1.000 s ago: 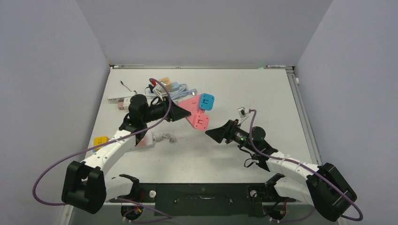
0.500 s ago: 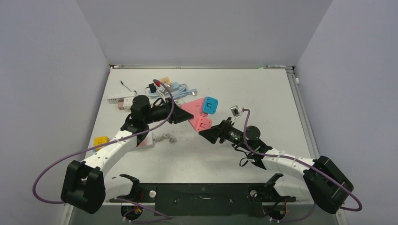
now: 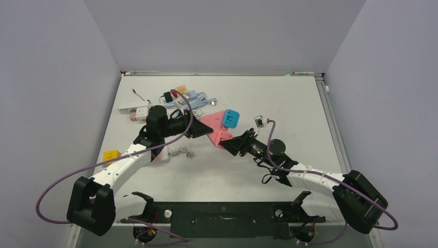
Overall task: Pull the plug off the socket
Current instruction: Remove the plug from the socket.
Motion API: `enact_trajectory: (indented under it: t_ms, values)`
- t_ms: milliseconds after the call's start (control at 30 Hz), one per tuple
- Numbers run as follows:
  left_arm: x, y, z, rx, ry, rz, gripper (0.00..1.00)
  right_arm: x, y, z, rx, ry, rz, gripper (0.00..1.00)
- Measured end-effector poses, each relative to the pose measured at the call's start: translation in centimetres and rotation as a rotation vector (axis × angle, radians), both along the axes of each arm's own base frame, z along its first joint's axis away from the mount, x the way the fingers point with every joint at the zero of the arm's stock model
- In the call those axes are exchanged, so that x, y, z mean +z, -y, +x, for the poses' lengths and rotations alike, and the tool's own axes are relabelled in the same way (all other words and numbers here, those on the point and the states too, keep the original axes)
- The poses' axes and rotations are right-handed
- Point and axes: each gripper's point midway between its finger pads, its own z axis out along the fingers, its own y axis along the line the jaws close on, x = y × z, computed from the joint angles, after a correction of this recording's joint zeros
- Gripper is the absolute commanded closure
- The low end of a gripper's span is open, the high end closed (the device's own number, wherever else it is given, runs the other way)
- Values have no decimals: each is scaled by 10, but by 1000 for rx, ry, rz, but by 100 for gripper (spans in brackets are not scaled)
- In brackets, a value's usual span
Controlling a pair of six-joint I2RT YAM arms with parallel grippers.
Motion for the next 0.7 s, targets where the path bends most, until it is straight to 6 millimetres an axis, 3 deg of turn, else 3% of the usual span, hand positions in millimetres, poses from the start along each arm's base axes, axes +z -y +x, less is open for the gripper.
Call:
enact_trajectory:
  t_ms: [467,700]
  values:
    - [-25,-14,9,134,15,150,100,-15,-1,10,-61,-67,-16,77]
    - [-35,-25,12,225,46,253,100,-24,-12,15,-86,-114,-67,87]
